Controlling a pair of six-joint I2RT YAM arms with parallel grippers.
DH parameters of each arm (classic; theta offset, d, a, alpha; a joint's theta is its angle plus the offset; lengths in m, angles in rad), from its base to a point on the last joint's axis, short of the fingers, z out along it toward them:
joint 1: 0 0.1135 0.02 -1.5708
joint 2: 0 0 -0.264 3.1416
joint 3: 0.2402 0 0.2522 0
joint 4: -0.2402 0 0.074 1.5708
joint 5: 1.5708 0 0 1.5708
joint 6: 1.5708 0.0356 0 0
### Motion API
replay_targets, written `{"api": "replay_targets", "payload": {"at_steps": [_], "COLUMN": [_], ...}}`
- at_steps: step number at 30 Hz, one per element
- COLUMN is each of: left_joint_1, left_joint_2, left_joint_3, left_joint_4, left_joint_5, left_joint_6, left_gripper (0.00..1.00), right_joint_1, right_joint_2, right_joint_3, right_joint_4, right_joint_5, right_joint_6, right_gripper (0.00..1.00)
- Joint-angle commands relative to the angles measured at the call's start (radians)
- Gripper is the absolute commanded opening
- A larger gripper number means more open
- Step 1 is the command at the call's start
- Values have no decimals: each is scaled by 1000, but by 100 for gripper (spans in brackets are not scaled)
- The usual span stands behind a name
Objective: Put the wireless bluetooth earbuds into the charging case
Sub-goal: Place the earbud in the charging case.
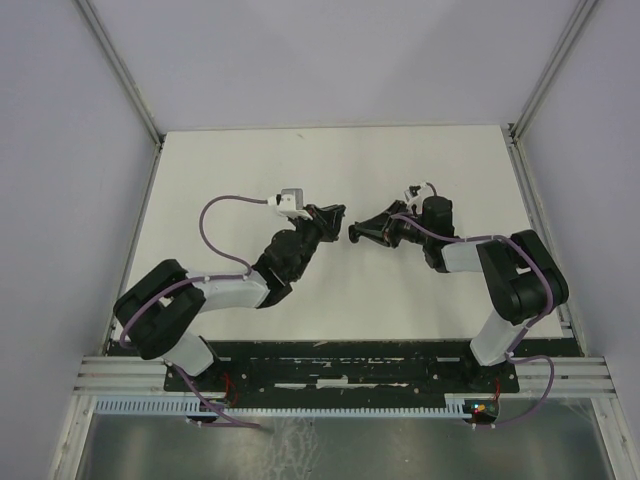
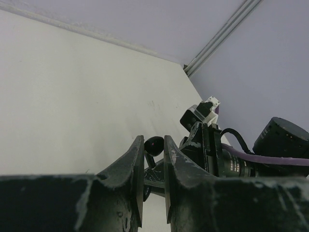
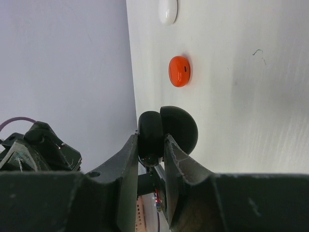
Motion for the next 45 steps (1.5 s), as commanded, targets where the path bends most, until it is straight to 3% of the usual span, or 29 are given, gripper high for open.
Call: {"api": "replay_targets", "payload": {"at_steps": [1,16,25,45], "left_joint_1": [-19,-96,-104,-105], "left_joint_2": [13,115,173,182], "left_joint_3": [-21,-33,-25,57], "left_joint_4": [161,312,353,198], "left_joint_5": [-101,-223,-239,-222], "left_joint_6": [64,233,248,192], "left_gripper": [3,3,3,3], "right_joint_1": [5,6,5,7], "right_joint_2": [-5,-43,-75,-149], "right_joint_3": [31,22,19,14], "right_joint_4": [103,120,99,8], "right_joint_5": [12,11,13,20], "right_joint_6": [53,91,95,62], "right_gripper": [6,6,6,6]}}
